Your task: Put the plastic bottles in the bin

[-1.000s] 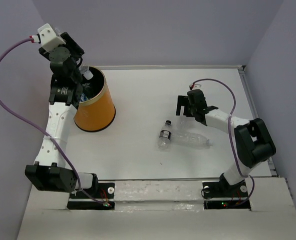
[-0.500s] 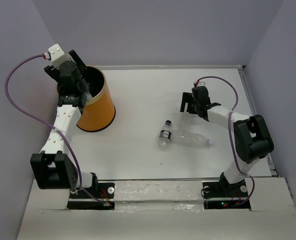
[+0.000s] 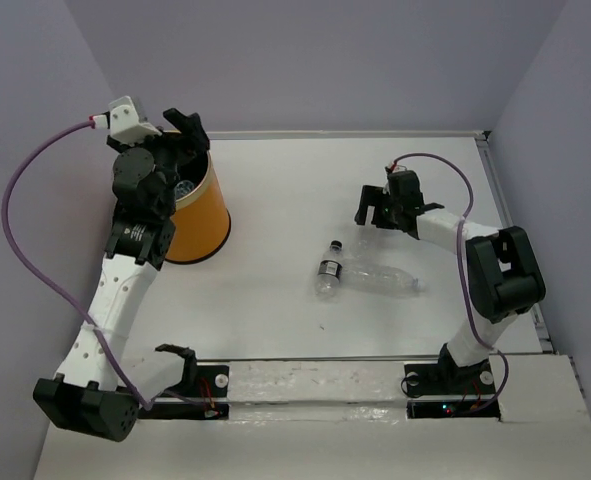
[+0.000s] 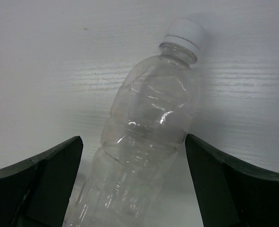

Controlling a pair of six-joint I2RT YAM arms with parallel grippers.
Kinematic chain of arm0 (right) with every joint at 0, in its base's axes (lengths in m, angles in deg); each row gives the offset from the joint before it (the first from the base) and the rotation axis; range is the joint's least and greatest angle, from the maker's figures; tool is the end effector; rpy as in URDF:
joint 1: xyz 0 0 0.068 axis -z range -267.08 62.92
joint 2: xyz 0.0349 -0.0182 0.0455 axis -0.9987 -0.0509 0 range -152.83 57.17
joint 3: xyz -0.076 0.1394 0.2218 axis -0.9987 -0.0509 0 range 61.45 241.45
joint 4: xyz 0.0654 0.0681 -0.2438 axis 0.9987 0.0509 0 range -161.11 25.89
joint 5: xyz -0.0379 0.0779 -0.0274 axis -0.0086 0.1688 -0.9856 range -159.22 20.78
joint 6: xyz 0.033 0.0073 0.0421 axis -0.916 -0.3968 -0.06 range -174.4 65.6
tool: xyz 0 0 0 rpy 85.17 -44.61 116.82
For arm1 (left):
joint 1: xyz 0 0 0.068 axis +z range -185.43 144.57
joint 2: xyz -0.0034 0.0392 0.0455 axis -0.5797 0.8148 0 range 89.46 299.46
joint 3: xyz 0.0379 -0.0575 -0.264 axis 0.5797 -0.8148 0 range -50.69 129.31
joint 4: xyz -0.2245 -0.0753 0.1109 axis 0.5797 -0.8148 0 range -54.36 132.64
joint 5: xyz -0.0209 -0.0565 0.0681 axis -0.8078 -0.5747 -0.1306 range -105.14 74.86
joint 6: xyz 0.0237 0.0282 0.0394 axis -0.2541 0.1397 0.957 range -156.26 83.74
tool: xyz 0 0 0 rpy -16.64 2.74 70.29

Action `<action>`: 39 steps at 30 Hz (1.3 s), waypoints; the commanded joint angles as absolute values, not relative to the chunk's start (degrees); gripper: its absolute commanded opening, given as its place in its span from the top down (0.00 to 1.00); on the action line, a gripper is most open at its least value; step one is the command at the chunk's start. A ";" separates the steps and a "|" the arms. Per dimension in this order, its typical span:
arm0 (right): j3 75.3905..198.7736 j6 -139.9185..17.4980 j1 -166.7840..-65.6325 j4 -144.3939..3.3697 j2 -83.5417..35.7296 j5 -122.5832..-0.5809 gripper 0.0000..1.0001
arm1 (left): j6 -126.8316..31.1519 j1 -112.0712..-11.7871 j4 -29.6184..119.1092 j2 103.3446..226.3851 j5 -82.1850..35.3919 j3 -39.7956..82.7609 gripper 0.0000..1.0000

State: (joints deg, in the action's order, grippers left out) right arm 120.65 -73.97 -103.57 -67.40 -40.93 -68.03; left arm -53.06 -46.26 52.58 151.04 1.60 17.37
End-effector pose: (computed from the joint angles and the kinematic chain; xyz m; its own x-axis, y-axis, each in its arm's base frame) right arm 0.3508 0.1046 0.1934 -0.7117 0.1387 -0.6887 -0.0636 0.9636 0.2598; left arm 0.2324 -0.0341 0.4635 0.2921 -0.3377 -0.8948 -0.0073 0.9348 -0.3552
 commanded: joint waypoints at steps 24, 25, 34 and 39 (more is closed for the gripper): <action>125.08 -74.26 -103.60 -69.88 -27.66 -64.57 0.56 | -61.31 -80.51 46.51 169.26 -26.74 1.17 0.01; 125.08 -74.17 -103.60 -69.88 -26.86 -64.39 0.57 | -61.31 -80.95 46.68 170.74 -26.74 1.17 0.01; 128.42 -74.43 -104.22 -70.41 -21.84 -60.17 0.57 | -62.19 -84.91 44.67 179.72 -20.78 3.81 0.01; 128.95 -74.35 -104.22 -70.49 -19.03 -59.38 0.57 | -62.19 -85.53 44.40 182.00 -20.41 4.07 0.01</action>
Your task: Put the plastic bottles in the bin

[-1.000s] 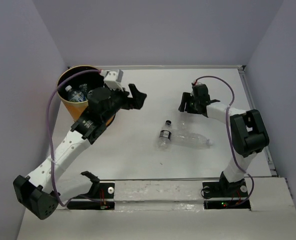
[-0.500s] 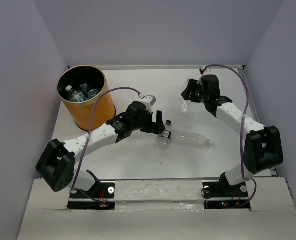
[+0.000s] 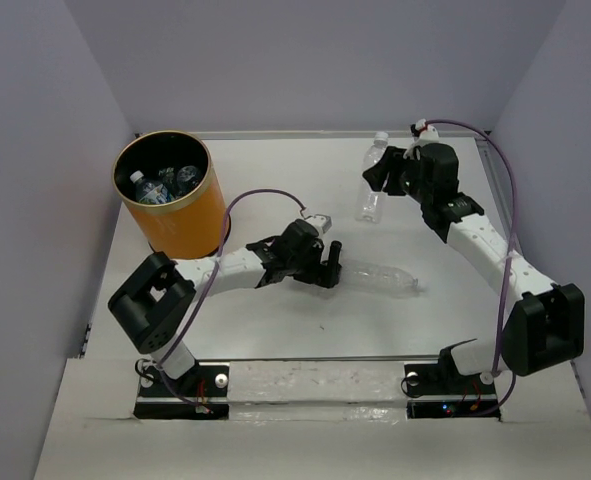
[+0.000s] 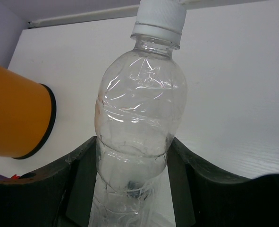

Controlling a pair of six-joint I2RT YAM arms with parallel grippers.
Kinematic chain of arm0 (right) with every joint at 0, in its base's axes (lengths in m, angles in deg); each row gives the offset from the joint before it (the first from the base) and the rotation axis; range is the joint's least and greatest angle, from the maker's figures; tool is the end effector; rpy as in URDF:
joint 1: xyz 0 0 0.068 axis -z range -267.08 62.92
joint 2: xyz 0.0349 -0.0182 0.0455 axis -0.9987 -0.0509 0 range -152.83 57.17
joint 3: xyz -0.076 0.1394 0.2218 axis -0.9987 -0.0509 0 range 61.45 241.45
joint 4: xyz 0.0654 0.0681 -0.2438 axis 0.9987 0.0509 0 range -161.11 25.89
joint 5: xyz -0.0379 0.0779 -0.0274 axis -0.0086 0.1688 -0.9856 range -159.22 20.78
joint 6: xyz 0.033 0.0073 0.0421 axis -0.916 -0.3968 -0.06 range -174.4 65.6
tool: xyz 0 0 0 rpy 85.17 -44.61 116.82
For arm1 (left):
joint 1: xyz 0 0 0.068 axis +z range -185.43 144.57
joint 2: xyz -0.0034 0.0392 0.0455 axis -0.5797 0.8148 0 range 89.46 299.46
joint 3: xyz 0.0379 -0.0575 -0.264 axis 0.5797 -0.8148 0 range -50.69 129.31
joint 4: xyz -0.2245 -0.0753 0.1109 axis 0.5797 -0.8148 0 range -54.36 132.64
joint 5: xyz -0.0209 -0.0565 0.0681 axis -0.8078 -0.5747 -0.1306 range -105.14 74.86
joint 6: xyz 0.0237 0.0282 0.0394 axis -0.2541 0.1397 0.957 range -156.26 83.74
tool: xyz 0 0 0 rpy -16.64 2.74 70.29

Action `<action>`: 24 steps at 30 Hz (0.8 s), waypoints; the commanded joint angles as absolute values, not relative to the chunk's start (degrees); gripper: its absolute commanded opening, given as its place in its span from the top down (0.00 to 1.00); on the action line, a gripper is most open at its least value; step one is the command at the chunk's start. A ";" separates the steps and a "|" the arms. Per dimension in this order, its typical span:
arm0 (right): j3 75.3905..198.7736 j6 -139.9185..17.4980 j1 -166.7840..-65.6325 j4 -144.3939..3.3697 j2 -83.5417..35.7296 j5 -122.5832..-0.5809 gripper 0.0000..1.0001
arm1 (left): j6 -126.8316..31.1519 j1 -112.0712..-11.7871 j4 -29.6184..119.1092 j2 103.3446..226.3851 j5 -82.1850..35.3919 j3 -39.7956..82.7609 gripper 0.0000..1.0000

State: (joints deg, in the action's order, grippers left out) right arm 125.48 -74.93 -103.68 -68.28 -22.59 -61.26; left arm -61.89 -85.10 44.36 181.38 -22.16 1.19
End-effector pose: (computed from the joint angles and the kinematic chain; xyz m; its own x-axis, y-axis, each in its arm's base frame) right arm 0.3136 0.0986 0.3297 -0.4290 0.2346 -0.8723 -0.2757 0.8856 0.3738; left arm 0.2171 -0.2627 0.1979 -0.7160 0.1800 -0.6745 0.5645 0.7177 -0.4077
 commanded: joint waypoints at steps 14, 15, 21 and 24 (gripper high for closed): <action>135.44 -72.94 -114.76 -72.69 -20.17 -60.17 0.57 | -63.15 -85.79 45.11 182.54 -15.75 2.14 0.43; 136.23 -72.94 -115.99 -72.95 -20.52 -60.34 0.57 | -63.15 -85.88 44.84 181.40 -13.75 1.27 0.46; 145.11 -72.76 -119.77 -74.79 -25.08 -60.26 0.57 | -63.24 -85.88 39.49 165.16 -9.70 -1.82 0.48; 151.95 -72.59 -121.53 -76.29 -28.16 -59.99 0.57 | -63.15 -85.53 33.08 154.52 -3.20 -1.56 0.48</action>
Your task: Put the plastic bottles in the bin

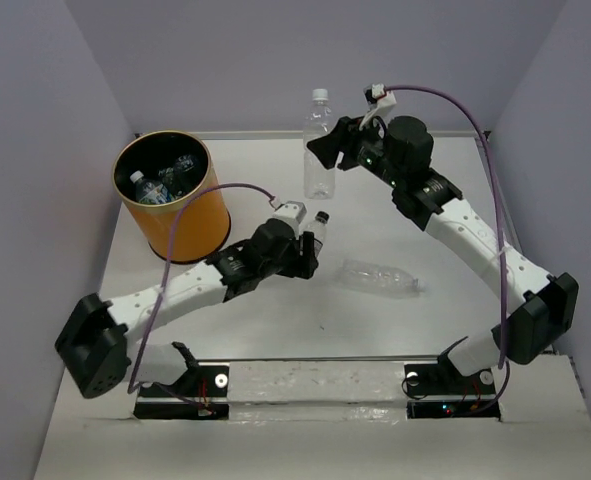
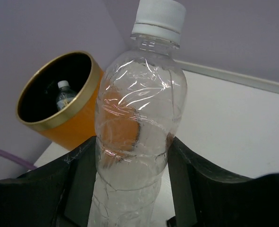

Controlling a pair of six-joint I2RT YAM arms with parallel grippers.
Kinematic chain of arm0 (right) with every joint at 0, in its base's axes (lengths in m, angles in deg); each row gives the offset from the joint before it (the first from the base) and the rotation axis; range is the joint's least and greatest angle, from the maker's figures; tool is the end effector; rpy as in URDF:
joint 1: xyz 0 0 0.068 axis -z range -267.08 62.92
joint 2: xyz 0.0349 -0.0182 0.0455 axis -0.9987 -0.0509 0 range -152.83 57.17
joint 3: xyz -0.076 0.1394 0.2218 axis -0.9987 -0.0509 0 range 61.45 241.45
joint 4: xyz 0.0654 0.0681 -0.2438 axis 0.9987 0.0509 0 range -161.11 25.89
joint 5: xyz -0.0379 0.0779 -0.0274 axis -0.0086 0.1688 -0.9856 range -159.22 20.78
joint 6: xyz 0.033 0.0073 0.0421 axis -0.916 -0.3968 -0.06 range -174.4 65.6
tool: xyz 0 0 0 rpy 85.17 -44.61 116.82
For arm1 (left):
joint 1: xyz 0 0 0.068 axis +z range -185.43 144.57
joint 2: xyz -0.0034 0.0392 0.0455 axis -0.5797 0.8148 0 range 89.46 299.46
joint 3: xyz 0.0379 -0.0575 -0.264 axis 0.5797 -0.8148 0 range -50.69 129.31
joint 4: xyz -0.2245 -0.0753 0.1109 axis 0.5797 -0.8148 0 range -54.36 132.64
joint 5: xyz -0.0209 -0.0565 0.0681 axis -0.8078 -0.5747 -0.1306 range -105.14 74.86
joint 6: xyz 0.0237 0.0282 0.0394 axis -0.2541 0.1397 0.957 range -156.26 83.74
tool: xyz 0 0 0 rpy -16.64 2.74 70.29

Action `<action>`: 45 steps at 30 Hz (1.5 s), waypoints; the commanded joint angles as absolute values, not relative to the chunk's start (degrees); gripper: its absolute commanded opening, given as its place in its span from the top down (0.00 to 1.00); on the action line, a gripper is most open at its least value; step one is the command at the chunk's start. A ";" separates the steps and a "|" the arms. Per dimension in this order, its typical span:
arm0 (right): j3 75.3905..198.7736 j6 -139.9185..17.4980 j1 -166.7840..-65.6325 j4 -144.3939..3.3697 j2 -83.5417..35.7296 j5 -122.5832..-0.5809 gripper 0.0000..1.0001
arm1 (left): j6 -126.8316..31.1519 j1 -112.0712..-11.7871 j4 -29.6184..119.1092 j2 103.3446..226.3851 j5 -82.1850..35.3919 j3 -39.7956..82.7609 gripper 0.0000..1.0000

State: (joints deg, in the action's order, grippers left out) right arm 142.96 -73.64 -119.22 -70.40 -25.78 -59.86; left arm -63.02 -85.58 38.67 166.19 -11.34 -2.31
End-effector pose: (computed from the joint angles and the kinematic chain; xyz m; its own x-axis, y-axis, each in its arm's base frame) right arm 0.2874 0.1874 0.4251 -0.2484 0.2280 -0.9415 -0.6150 0.7138 0.3351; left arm 0.1914 -0.2258 0.2483 -0.6347 0.0593 -0.7705 0.4977 0.7941 -0.3489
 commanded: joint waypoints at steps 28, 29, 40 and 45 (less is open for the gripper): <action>209.46 -75.32 -130.76 -91.22 -76.50 -58.67 0.58 | -53.85 -81.75 16.09 114.15 35.40 14.18 0.51; 209.54 -74.97 -131.29 -92.63 -77.38 -59.02 0.58 | -53.66 -81.75 16.10 114.33 35.31 14.09 0.51; 211.12 -70.57 -137.61 -105.92 -86.96 -62.54 0.59 | -54.10 -81.84 15.57 112.84 35.75 12.33 0.51; 204.29 -69.87 -137.62 -105.48 -86.27 -63.42 0.32 | -52.96 -81.84 18.11 113.45 36.02 11.89 0.51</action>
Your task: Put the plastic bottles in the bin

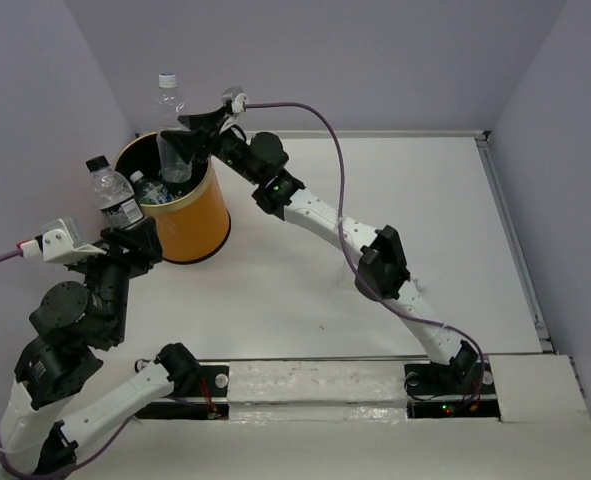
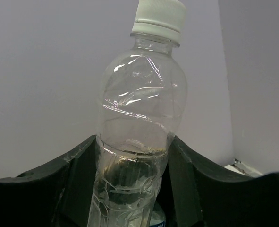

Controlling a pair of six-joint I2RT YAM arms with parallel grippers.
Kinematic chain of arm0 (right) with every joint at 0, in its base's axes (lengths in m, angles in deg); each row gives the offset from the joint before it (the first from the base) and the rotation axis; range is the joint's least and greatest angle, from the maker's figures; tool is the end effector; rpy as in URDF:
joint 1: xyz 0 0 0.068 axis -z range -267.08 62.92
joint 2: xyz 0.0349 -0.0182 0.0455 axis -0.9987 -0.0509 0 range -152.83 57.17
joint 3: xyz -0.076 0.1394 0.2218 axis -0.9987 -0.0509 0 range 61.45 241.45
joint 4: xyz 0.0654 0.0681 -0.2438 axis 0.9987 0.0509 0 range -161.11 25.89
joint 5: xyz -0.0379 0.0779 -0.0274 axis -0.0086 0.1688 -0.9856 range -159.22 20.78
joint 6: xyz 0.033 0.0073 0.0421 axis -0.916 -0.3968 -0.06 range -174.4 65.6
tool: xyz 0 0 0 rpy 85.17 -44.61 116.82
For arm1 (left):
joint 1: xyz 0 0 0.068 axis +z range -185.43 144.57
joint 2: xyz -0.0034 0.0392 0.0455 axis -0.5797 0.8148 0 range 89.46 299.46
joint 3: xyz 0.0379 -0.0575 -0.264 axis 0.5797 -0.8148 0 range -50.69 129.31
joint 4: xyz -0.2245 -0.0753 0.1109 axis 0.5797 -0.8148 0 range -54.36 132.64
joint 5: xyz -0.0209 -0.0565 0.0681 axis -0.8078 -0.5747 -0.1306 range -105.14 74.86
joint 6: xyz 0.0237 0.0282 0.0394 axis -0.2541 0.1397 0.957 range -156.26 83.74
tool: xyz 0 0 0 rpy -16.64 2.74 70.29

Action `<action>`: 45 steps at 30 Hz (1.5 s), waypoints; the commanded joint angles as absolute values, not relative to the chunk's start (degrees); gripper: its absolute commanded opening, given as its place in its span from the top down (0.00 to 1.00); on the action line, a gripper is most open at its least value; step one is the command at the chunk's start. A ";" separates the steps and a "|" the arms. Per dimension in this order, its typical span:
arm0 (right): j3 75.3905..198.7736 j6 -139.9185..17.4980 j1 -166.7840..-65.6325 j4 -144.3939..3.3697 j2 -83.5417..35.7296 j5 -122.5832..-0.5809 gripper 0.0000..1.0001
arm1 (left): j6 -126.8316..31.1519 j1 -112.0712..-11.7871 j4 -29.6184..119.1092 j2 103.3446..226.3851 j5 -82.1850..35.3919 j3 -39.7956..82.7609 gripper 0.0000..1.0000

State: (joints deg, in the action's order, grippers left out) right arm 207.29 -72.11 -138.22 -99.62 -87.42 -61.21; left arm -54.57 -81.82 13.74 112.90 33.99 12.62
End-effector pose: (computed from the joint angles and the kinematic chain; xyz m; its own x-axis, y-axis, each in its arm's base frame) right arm 0.3560 0.4498 0.3859 0.0390 0.5285 -0.8480 -0.9015 0.3846 0.1983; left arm 0.0352 0.0020 0.4401 0.1366 -0.4414 -0.8868 0.0049 0.8955 -0.4450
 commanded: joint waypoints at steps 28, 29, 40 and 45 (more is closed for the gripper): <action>134.42 -70.13 -132.26 -95.74 -29.86 -64.39 0.63 | -48.03 -64.29 31.66 141.57 18.31 19.88 0.49; 130.31 -69.69 -132.26 -92.32 -25.92 -64.39 0.63 | -48.65 -59.47 31.57 143.67 16.87 20.50 0.49; 113.04 -66.70 -131.73 -68.85 -5.94 -66.67 0.16 | -53.92 -42.55 34.64 158.70 2.01 23.49 0.30; 112.78 -64.86 -130.51 -57.06 -2.07 -72.39 0.05 | -56.47 -42.20 33.76 159.08 -0.99 23.15 0.01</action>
State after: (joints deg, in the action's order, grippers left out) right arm 112.30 -67.04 -131.40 -67.01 -5.24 -67.42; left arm -53.87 -42.43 30.74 161.20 3.13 21.41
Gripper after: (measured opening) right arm 0.919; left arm 0.975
